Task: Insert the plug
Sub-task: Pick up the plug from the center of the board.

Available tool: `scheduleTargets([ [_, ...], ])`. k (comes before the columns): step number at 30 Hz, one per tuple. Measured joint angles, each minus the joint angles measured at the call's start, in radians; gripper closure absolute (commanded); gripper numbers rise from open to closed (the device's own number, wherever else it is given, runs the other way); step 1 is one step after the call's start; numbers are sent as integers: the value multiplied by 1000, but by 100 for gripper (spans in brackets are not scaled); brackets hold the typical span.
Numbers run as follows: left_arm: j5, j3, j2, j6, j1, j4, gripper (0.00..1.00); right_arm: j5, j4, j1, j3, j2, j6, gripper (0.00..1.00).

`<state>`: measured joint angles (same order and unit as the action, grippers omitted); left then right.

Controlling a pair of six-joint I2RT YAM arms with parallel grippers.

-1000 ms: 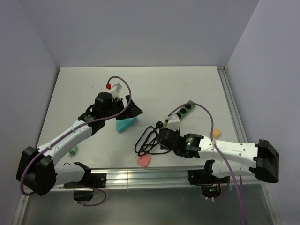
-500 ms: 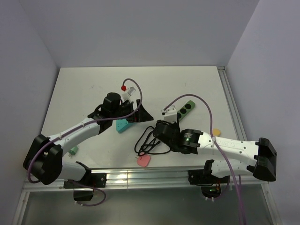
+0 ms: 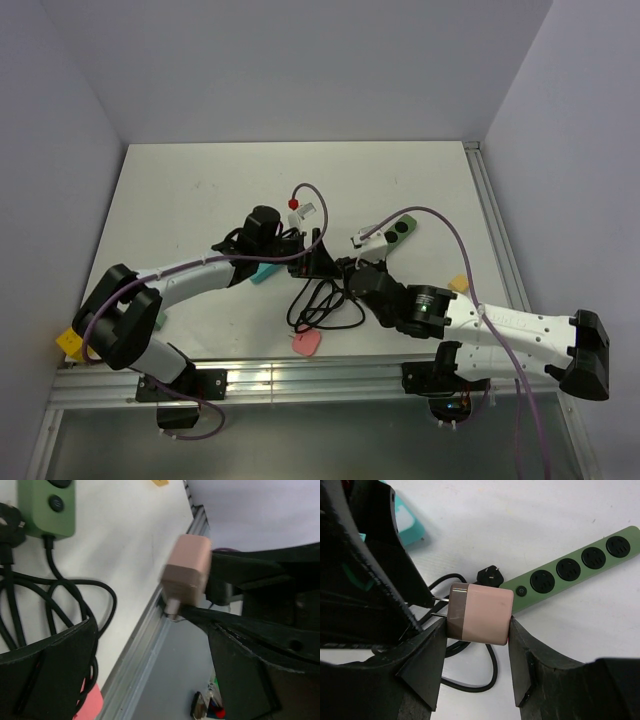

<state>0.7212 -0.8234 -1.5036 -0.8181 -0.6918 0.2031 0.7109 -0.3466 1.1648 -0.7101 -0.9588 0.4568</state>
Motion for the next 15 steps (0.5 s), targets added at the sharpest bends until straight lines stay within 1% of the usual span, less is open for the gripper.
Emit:
scheduleTargets([
  [6, 58, 1, 0, -11, -2, 14, 3, -2, 7, 0, 0, -49, -37, 64],
  [15, 136, 2, -22, -33, -2, 53, 6, -43, 61, 0, 43, -6, -63, 64],
])
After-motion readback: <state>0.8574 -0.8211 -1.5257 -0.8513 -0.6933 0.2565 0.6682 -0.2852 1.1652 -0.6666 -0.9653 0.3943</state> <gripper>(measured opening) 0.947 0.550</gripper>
